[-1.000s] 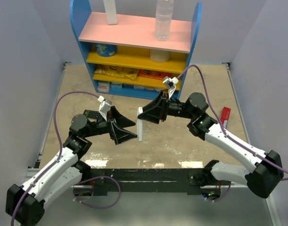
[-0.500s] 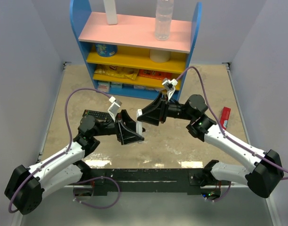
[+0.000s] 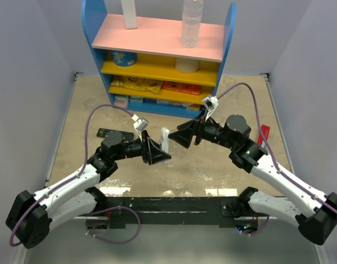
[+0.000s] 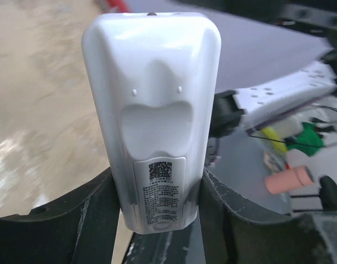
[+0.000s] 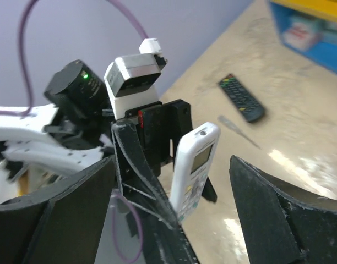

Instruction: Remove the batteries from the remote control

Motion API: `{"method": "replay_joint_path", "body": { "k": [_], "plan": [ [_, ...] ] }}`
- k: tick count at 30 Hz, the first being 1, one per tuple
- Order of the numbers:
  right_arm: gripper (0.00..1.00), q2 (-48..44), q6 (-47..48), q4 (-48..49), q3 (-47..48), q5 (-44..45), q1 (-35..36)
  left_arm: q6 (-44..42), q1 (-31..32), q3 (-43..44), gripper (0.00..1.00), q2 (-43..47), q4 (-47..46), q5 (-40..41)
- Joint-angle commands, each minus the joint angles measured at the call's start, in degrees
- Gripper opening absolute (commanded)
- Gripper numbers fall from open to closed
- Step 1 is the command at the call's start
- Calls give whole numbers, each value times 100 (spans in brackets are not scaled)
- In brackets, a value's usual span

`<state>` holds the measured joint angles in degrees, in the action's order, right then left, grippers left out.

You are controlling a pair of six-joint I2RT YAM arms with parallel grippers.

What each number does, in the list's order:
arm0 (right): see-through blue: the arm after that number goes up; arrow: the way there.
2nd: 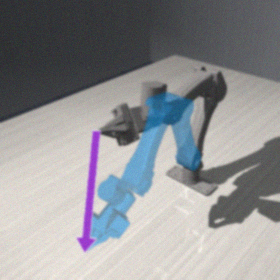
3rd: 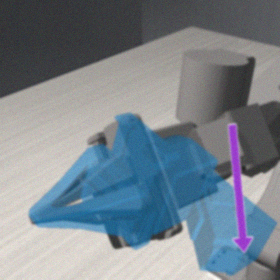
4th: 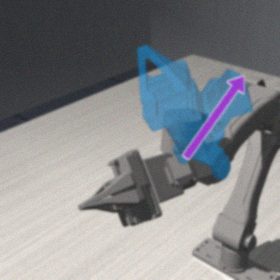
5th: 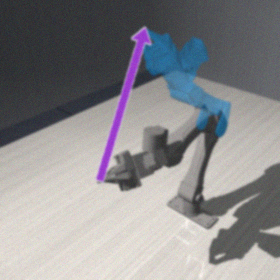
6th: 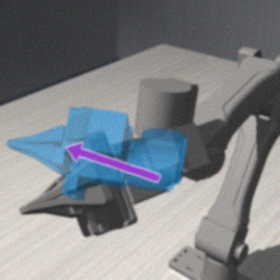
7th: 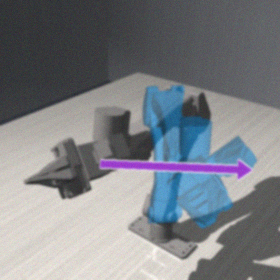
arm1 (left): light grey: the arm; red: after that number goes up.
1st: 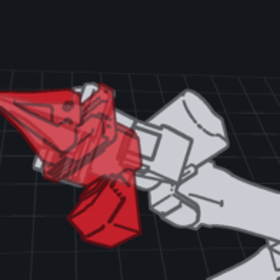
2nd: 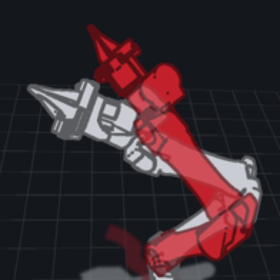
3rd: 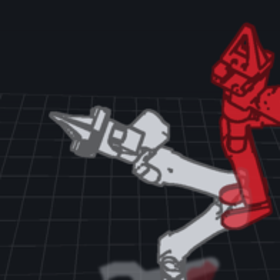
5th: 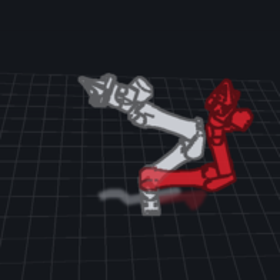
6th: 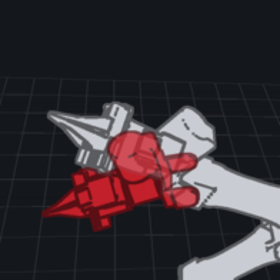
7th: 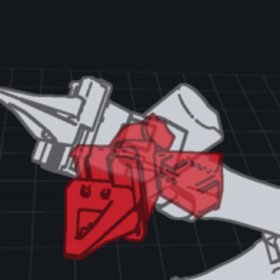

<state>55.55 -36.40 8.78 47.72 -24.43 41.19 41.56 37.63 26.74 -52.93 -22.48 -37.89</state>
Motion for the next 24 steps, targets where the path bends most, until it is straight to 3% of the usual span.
{"method": "replay_joint_path", "body": {
  "k": [1, 5, 10, 14, 24],
  "plan": [
    [90, -413, 695, -1507, 360, 1668, -23, -1141, -19, 586, 0, -296, 2044, 1562],
    [92, -563, 986, -1949, 334, 2178, -23, -1334, 8, 946, 0, -1059, 3185, 2452],
    [91, -379, 1293, -2415, 387, 2434, -14, -1458, 341, 1500, 0, -1878, 3847, 3338],
    [90, -290, 1434, -2582, 413, 2600, -23, -1397, 587, 1738, 1, -2431, 4085, 3595],
    [89, -343, 1425, -2644, 211, 2803, -23, -1326, 983, 2098, 19, -3241, 4428, 3991]
  ]
}}
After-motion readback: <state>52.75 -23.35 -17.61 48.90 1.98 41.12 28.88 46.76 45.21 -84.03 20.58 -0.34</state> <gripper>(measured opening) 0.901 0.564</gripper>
